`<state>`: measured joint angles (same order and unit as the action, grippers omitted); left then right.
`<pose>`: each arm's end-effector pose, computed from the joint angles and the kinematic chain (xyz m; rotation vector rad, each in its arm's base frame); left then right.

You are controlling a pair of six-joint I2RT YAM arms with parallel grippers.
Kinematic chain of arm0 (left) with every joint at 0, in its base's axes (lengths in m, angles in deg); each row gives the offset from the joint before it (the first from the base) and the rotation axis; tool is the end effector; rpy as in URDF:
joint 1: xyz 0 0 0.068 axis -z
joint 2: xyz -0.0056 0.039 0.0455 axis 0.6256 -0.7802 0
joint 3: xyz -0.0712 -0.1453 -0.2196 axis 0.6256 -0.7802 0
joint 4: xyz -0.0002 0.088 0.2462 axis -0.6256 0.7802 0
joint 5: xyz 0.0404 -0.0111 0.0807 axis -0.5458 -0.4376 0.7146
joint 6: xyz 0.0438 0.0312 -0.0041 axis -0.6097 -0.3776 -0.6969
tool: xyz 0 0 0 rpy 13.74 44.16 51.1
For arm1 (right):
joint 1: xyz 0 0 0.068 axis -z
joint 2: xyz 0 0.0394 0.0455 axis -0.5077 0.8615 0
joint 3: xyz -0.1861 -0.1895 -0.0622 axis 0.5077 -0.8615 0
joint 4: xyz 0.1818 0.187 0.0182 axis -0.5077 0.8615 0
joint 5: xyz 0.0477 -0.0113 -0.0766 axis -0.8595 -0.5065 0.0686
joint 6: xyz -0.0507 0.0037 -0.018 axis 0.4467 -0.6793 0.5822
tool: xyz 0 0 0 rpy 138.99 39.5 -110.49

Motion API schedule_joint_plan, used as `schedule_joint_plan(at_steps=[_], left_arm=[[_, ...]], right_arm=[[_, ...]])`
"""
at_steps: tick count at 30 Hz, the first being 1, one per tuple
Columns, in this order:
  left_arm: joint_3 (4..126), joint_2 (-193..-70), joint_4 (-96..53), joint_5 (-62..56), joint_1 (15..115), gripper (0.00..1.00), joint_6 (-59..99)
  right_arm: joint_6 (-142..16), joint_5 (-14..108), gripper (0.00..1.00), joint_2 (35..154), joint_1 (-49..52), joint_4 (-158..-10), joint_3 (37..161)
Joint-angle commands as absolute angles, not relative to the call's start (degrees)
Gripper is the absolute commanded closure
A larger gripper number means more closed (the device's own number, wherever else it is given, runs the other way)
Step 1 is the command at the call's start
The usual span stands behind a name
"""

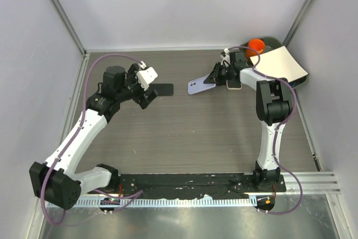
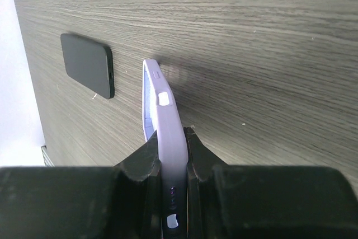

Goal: Take the phone out of the phone case
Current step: Place the phone case at the center of the board.

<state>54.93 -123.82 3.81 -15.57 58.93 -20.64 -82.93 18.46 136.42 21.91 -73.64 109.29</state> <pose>0.2426 -0.1026 0.3439 1.0528 1.7491 -0.2684 0.4565 0.0902 0.1612 0.0779 2.4411 1.0324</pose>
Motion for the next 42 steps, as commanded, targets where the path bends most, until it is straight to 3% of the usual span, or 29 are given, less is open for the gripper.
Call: schedule_joint_plan(at_steps=[1,9,33,42], left_arm=[[50.6,-121.3,2.2,-14.1,59.0,0.00,-15.6],[48.2,-119.6,0.2,-14.6,58.9,0.00,-13.9],[47.6,-119.8,-0.8,-17.3,58.9,0.00,-11.8],[47.6,-119.8,-1.0,-17.6,58.9,0.00,-11.6]], right_arm=[[-79.0,24.8,0.86,137.2,21.0,-70.0,112.9],[-74.7,31.7,0.65,137.1,20.8,-67.4,112.2],[-69.1,44.5,0.47,135.4,18.0,-62.7,112.6],[-67.0,46.8,0.32,132.7,17.5,-59.4,113.3]])
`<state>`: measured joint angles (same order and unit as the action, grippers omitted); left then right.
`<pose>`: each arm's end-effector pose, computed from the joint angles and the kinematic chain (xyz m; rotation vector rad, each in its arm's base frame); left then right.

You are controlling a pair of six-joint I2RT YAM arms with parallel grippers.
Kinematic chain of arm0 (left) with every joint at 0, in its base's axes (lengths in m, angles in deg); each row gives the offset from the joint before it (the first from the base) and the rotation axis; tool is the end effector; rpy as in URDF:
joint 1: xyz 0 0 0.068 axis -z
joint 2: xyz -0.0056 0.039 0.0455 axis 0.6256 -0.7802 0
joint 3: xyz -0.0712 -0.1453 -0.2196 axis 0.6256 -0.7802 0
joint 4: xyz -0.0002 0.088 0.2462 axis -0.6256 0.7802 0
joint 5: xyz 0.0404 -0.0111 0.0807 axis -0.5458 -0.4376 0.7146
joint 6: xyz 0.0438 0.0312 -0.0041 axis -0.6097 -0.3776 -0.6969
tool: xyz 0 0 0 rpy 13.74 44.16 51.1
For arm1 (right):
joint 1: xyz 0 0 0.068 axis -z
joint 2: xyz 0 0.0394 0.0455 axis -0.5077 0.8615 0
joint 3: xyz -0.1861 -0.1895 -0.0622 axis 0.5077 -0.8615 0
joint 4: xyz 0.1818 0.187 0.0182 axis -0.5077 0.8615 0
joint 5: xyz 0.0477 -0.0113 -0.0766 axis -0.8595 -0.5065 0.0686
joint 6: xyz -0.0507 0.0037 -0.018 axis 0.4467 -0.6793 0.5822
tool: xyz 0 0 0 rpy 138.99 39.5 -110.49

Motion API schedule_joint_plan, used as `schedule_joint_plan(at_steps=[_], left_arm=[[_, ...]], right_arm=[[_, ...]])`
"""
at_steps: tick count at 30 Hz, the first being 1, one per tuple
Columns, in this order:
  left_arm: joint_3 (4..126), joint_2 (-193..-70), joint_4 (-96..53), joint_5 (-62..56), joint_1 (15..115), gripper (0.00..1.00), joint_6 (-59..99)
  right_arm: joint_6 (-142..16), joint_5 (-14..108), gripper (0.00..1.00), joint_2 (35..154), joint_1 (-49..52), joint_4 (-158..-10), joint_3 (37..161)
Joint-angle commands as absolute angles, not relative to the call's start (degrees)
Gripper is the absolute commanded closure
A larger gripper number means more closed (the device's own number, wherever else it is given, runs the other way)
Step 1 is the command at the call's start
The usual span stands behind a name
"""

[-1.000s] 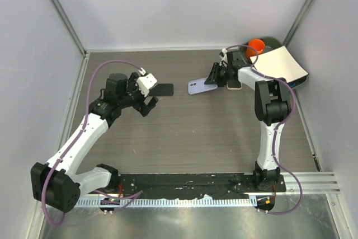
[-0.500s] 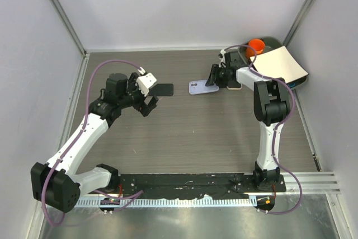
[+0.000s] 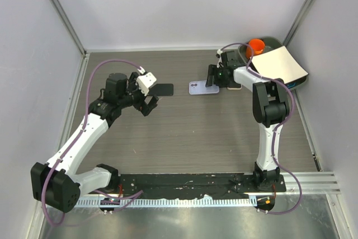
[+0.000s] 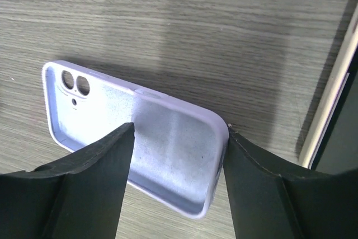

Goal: Take the phone out of the phone case
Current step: Place the phone case at the center of the board, then pick up the phone at the center of the board.

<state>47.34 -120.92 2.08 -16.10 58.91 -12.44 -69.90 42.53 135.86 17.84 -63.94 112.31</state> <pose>0.2304 -0.0984 0.3132 0.9439 1.8742 -0.3768 0.4506 0.1087 0.1654 -0.0657 2.5327 0.4435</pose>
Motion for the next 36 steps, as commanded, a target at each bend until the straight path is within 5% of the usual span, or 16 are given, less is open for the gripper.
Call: schedule_joint_plan(at_steps=[1,22,36], left_arm=[[47.6,-119.9,-1.0,-17.6,59.0,0.00,-11.5],[47.0,-119.1,-1.4,-17.3,59.0,0.00,-11.2],[45.9,-118.7,-2.1,-17.6,59.0,0.00,-10.6]], right_arm=[[-66.5,47.3,0.31,132.5,17.5,-59.3,113.3],[-56.7,63.7,0.18,123.9,18.0,-60.1,113.8],[-55.3,67.4,0.12,136.8,23.0,-58.7,123.9]])
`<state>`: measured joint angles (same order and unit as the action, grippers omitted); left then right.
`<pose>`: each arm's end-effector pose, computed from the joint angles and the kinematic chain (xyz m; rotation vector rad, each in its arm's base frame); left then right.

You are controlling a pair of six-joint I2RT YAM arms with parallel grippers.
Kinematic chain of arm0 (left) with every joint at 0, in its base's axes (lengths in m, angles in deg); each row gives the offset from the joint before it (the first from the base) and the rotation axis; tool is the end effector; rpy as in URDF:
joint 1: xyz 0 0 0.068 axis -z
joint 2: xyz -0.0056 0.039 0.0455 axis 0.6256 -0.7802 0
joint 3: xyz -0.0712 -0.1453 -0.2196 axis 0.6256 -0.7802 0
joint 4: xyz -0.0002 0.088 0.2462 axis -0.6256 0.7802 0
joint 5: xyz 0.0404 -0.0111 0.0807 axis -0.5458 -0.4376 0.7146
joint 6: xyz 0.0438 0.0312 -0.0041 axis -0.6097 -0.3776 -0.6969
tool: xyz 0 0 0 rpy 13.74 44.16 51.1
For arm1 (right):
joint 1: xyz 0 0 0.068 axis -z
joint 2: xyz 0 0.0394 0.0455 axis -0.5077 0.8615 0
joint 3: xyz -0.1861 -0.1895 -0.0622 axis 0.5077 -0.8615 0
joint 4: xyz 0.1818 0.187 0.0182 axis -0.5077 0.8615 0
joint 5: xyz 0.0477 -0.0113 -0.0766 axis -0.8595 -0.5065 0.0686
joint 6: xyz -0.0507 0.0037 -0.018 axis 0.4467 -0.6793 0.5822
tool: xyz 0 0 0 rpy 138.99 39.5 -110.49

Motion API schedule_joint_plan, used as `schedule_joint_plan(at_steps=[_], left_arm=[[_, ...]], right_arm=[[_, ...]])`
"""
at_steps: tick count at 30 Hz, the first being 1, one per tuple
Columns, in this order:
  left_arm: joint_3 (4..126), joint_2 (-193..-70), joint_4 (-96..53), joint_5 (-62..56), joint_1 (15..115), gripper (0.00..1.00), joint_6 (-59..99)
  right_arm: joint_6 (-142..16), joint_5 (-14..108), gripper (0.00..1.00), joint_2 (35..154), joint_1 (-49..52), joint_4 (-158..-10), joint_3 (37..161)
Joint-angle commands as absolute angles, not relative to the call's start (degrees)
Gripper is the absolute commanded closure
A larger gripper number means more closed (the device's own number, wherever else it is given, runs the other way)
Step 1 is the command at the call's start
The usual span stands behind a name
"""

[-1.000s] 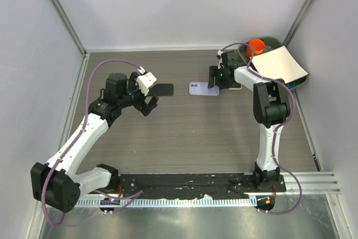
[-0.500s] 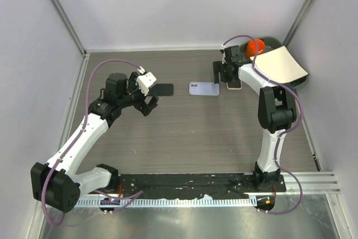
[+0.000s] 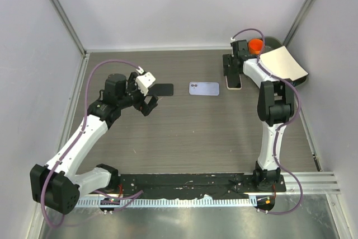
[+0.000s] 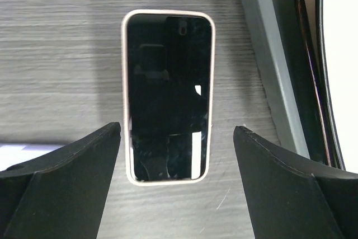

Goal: Take the phone out of the phone case
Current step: Pick up the phone at the center of the board.

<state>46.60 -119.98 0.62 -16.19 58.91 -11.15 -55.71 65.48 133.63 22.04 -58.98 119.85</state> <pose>0.2282 -0.0976 0.3149 0.9186 1.8574 -0.3867 0.4684 0.0628 0.2180 -0.1019 2.4049 -0.1729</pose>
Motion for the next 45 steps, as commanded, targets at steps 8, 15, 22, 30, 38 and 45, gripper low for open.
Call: schedule_joint_plan(at_steps=[8,15,22,30,38,45], left_arm=[[45.8,-119.1,-2.8,-17.7,58.9,0.00,-10.6],[45.4,-119.0,-2.9,-18.0,59.0,0.00,-10.3],[45.3,-119.0,-3.2,-18.3,59.0,0.00,-10.2],[45.2,-119.2,-3.2,-18.6,59.0,0.00,-10.0],[45.3,-119.2,-3.2,-18.7,59.0,0.00,-10.0],[44.9,-118.7,-3.0,-18.6,59.0,0.00,-10.2]], right_arm=[[-58.8,59.8,0.12,138.7,25.3,-57.8,124.6],[-62.7,53.1,0.11,138.5,26.9,-57.7,124.4],[-62.6,52.5,0.05,139.8,26.7,-56.1,124.9],[-61.8,54.0,0.04,141.7,26.6,-55.1,125.8],[-59.7,60.5,0.20,144.2,24.1,-53.5,127.4],[-60.6,60.4,0.85,144.6,24.2,-52.6,127.1]])
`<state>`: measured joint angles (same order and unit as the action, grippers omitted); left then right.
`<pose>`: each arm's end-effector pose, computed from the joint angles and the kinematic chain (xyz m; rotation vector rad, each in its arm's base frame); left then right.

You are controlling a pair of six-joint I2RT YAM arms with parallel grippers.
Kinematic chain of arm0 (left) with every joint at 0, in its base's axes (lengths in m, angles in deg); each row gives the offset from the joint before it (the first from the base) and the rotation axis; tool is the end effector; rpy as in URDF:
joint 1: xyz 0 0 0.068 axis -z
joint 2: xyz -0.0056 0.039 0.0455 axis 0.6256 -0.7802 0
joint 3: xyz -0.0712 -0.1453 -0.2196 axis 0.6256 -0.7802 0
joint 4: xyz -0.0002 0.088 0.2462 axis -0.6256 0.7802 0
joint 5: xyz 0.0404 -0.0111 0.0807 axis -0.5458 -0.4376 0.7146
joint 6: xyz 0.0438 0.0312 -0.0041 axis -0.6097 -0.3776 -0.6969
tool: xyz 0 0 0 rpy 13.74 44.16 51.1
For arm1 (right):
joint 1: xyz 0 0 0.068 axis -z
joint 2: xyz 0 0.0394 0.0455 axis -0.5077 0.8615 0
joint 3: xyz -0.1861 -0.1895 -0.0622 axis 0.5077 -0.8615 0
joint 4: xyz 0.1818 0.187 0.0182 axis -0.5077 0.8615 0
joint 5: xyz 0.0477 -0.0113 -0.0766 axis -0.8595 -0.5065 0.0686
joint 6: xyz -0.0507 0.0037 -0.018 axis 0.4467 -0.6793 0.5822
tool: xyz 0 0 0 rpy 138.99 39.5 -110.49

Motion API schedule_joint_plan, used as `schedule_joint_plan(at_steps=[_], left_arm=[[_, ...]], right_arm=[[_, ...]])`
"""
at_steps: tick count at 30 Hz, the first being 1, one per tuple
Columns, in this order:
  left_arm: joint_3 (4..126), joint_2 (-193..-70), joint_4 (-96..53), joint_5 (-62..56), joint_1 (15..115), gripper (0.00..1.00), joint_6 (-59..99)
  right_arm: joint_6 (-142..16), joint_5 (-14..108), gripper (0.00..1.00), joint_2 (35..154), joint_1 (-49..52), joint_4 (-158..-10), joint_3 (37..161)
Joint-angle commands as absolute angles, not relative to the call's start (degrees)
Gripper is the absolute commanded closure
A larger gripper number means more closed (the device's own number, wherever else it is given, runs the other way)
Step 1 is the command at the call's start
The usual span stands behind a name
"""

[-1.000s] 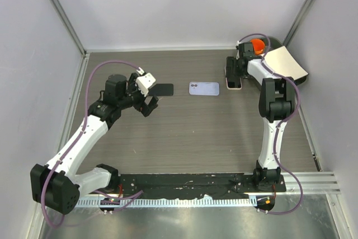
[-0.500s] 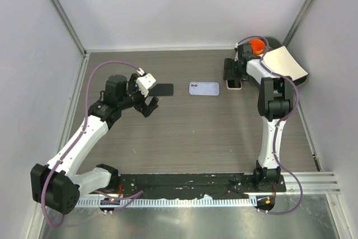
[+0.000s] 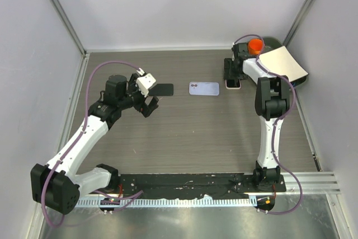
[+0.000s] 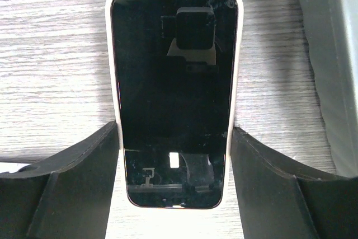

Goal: Take the phone out of the phone case
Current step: Pick up the phone at the center of the board.

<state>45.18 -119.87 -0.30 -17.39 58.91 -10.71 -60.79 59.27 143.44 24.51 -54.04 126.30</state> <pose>0.2273 -0.0980 0.3084 0.9238 1.8607 -0.4145 0.4920 0.0486 0.1677 -0.0012 2.5609 -0.0416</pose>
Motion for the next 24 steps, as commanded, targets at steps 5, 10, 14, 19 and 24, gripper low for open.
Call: schedule_joint_plan(at_steps=[5,10,14,19,24], left_arm=[[45.0,-118.7,-3.0,-18.7,58.9,0.00,-10.2],[45.0,-118.4,-2.6,-18.3,59.0,0.00,-10.5],[45.4,-118.3,-1.8,-17.6,59.0,0.00,-10.7],[46.2,-119.0,-0.4,-18.0,59.0,0.00,-9.4],[46.9,-118.8,2.3,-17.5,58.4,0.00,-9.1]], right_arm=[[-60.8,58.2,0.99,140.6,24.3,-52.4,123.3],[-60.8,55.1,0.99,130.4,24.3,-52.7,116.2],[-60.6,47.6,0.99,121.4,24.1,-52.4,110.0],[-59.1,39.0,0.99,113.0,22.2,-49.2,103.8],[-56.7,37.1,0.99,105.4,16.1,-46.4,98.9]])
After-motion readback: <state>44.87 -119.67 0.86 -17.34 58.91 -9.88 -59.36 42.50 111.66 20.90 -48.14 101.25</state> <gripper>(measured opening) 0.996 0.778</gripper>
